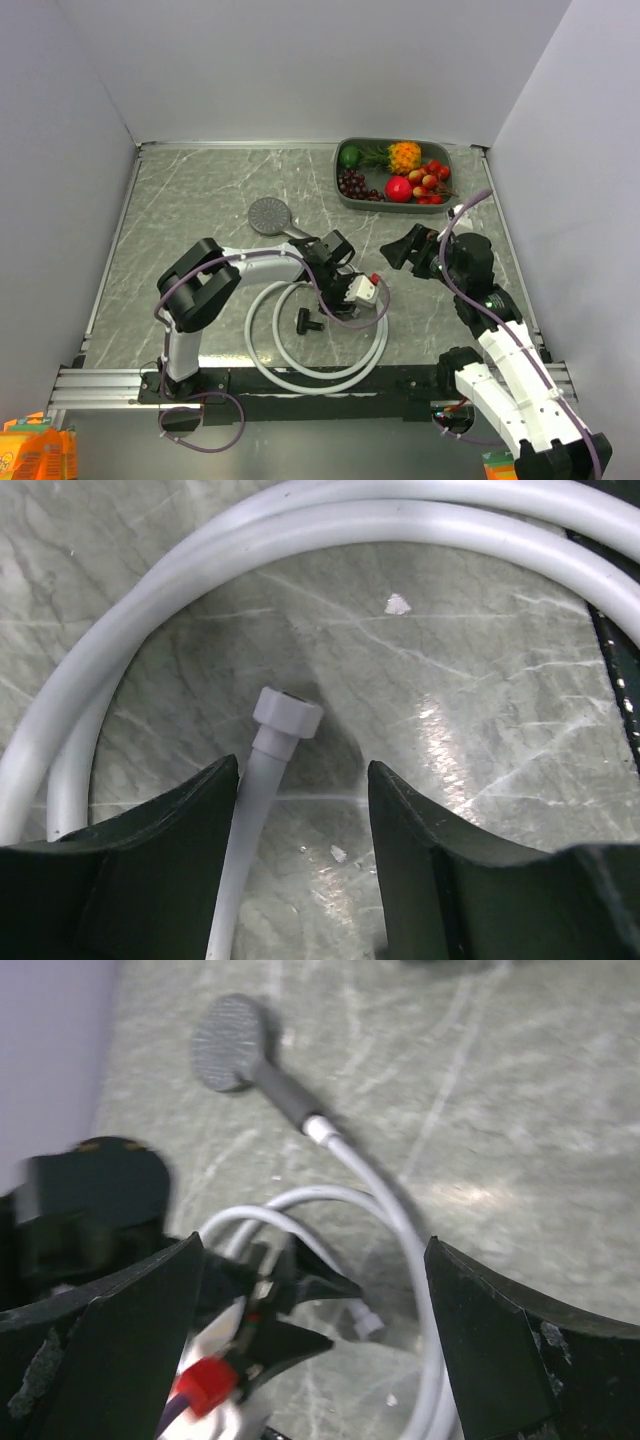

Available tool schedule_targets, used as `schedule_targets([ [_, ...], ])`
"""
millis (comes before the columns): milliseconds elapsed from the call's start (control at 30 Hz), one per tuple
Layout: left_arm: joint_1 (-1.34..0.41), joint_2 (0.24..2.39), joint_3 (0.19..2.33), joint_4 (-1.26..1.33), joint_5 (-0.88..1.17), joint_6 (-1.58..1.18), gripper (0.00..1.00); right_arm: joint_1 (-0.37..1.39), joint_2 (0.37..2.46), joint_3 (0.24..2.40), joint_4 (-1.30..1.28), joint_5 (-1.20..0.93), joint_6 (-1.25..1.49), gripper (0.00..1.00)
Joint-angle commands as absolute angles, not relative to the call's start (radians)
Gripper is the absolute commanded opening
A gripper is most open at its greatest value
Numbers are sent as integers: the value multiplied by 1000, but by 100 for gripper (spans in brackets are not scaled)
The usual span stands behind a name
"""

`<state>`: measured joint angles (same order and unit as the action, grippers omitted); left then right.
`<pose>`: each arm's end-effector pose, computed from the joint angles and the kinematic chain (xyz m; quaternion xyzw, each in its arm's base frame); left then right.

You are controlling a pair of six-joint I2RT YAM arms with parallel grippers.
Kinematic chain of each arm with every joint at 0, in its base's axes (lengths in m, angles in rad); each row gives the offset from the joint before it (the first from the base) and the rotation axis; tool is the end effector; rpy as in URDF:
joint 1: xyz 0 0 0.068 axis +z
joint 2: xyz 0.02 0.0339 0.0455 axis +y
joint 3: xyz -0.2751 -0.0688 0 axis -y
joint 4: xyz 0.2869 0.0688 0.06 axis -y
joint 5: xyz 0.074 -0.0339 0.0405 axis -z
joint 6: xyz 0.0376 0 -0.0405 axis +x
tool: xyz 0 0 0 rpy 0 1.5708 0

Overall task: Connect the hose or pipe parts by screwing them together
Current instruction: Pick up the pipeline from the center of the board.

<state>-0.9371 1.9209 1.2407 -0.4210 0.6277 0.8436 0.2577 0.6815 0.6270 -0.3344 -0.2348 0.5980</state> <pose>0.2323 -0.3535 0.1450 0.7642 0.5262 -0.3103 0.2070 0.1896 0.0590 0.2892 0.0753 0.8238 0.3181 0.4631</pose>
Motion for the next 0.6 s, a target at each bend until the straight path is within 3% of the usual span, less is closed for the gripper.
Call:
schedule_targets([
  [0,-873,1959,1270,-374,701,776,59,227,618,643,-255,-350,571,100],
  [167,-854,1942,1247,-341,706,791,59,195,649,660,-328,-291,571,100],
  [567,-939,1951,1264,-414,658,884,60,55,762,614,-236,-413,580,100],
])
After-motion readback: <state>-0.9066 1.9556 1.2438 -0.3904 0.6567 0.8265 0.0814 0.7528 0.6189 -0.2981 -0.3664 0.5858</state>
